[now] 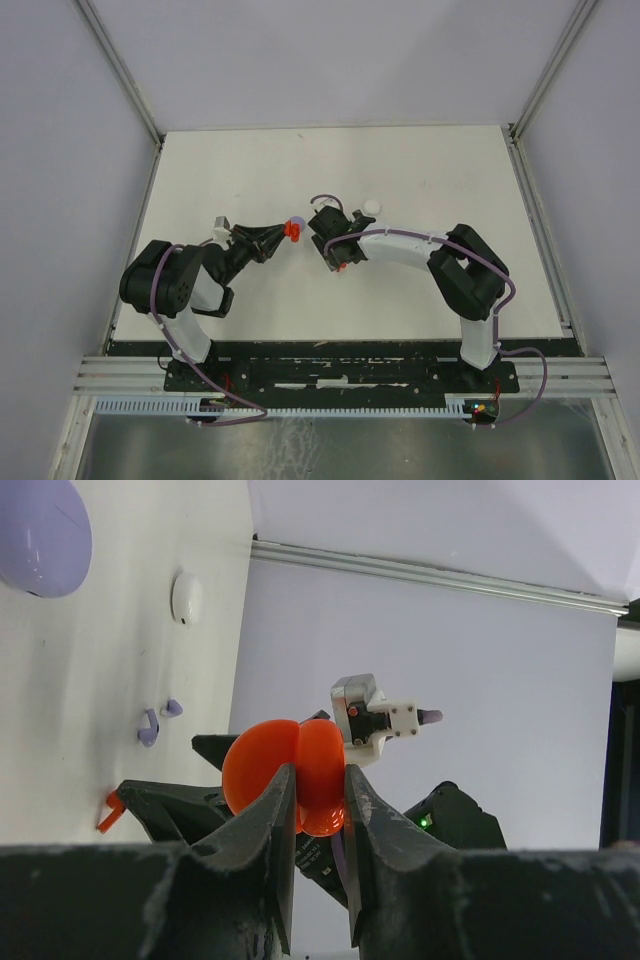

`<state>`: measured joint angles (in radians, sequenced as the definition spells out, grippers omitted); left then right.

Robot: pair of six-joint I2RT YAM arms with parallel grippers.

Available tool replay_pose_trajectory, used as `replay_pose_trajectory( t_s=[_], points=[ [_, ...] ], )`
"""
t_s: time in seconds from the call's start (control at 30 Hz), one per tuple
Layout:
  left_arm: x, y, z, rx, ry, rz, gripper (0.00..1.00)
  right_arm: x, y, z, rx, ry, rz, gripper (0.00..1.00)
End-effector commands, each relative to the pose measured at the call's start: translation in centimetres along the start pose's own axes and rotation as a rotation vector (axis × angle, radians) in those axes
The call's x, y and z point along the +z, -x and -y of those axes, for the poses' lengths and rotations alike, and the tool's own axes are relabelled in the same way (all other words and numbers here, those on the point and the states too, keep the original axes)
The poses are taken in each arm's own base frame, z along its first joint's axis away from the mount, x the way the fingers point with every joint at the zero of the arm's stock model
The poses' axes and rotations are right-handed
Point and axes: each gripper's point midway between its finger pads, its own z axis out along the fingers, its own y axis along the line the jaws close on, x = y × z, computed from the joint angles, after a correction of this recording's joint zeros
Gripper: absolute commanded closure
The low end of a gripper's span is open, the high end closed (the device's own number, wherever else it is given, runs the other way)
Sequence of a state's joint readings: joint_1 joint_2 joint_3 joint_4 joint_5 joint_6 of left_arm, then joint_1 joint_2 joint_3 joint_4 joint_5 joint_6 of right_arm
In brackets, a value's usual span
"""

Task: Insert the wireless bluetooth earbuds into the charging case
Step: Move the earbud to the center of the board.

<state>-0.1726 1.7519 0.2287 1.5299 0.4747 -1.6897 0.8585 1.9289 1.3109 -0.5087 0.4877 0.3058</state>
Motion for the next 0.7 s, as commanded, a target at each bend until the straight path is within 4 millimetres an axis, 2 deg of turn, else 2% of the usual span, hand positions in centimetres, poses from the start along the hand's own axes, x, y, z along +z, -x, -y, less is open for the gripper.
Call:
replay_pose_trajectory(
  t_s=[0.0, 0.67],
  points=[
    [-0.72, -0.84, 4.6, 0.1, -0.188, -0.032, 0.97, -0.25, 1.91, -1.02, -0.002, 0.026, 0.049, 0.0],
    [-0.82, -0.54, 4.41, 0.101, -0.182, -0.028, 0.97, -0.52, 1.35, -1.23, -0.034, 0.039, 0.026, 0.0]
  ],
)
